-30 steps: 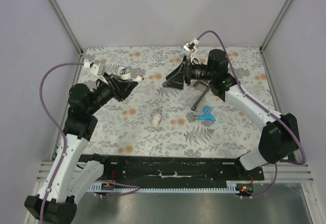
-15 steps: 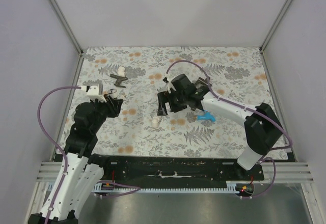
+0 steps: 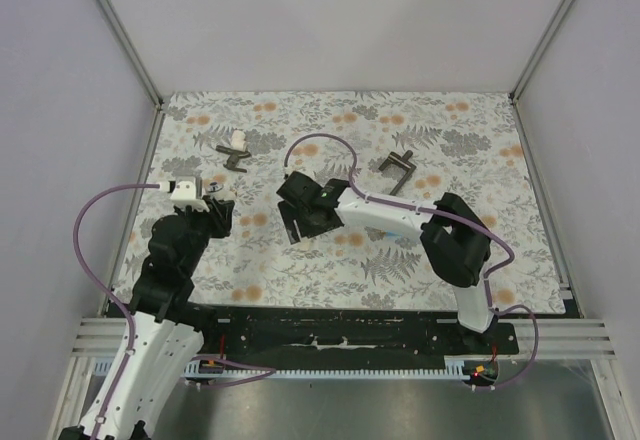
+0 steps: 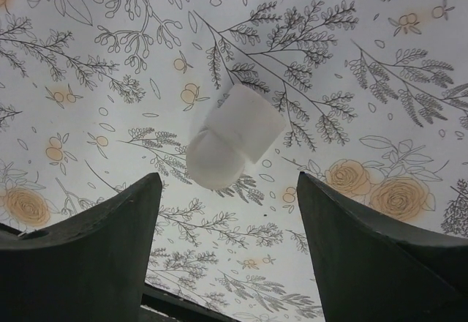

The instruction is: Install the water faucets

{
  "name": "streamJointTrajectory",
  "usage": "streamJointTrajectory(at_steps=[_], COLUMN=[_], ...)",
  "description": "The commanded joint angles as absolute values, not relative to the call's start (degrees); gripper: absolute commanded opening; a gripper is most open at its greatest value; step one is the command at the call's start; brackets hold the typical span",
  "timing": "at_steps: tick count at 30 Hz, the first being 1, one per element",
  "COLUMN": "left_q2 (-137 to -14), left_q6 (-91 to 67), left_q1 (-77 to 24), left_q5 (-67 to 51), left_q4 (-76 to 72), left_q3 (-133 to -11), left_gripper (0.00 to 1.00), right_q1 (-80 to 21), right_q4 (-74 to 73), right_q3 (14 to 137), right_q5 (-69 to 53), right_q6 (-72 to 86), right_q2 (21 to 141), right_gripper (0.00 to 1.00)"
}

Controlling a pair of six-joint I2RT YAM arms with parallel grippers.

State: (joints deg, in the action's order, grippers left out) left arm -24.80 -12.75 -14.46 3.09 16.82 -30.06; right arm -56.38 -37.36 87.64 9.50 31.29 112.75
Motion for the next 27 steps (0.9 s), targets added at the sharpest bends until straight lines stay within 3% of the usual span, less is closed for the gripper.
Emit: streamJointTrajectory(at_steps=[1, 13, 27], left_q2=[-23.47, -23.38, -24.43], left_q6=[-9.23, -9.05, -8.70], left_q1=[-15.64, -15.73, -15.65], left_q5=[6.33, 6.86, 4.40], left_q4=[14.59, 15.56, 14.94], left_q3=[-31.20, -31.73, -31.55], left_gripper=[0.02, 0.02, 0.02], right_q1=[-58.53, -57.48, -54.49], right_q4=[-41.22, -40.70, -18.73], right_q3=[91.23, 85.52, 72.95], right_q5=[16.78, 23.03, 8.97], right_q6=[35.77, 32.87, 24.79], right_q2=[116.01, 114.17, 108.63], right_gripper=[0.82, 0.79, 0.76])
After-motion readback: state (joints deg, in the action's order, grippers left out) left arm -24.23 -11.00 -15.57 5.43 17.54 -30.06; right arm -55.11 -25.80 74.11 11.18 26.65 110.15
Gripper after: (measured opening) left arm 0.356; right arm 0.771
